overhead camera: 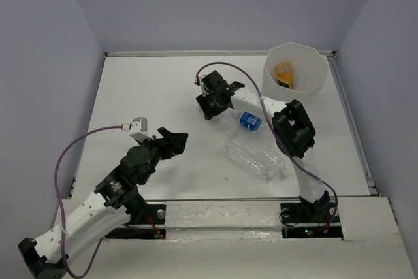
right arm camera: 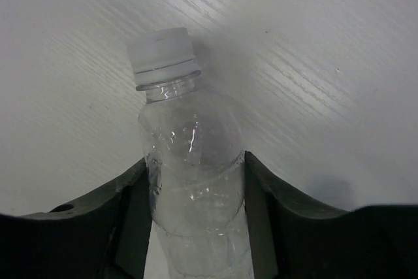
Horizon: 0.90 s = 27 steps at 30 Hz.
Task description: Put the plastic bottles in the bin
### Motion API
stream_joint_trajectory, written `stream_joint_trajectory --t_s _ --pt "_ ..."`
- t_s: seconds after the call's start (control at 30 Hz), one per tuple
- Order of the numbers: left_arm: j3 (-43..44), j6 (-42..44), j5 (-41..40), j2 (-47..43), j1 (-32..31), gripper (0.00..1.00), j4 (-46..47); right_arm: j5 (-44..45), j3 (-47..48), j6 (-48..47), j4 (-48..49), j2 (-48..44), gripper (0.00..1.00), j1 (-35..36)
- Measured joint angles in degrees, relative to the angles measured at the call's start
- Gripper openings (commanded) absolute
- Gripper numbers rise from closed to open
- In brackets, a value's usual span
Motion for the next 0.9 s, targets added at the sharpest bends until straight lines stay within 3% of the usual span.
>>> stream_joint_trajectory --t_s 0.23,0.4,0.5,0.63,0.77,0.9 --pt "0.0 -0.2 0.6 -0.7 0.0 0.98 0.1 2.2 3.0 0.9 -0.3 0.1 0.32 1.4" --pt "0.0 -0.2 1.4 0.7 0.0 0.98 1.2 5.0 8.2 1.4 -1.3 -1.6 0.31 1.5" --pt "0.0 0.0 2.6 3.6 0.0 0.98 2.9 8.2 9.6 0.8 -0.3 -7.9 0.31 1.3" --pt "0.1 0.3 5.0 9.7 0.0 0.99 6.3 12.8 9.4 -0.8 7.1 -23.8 0.31 -1.0" --pt "1.2 -0.5 6.6 16.8 0.0 0.99 10.3 16.0 3.7 -0.6 21.4 -40.7 0.31 -12.0" --pt "3.6 -2.3 6.8 24.3 0.0 0.99 13.8 19.0 -2.8 3.1 29.0 -49.1 0.31 -27.1"
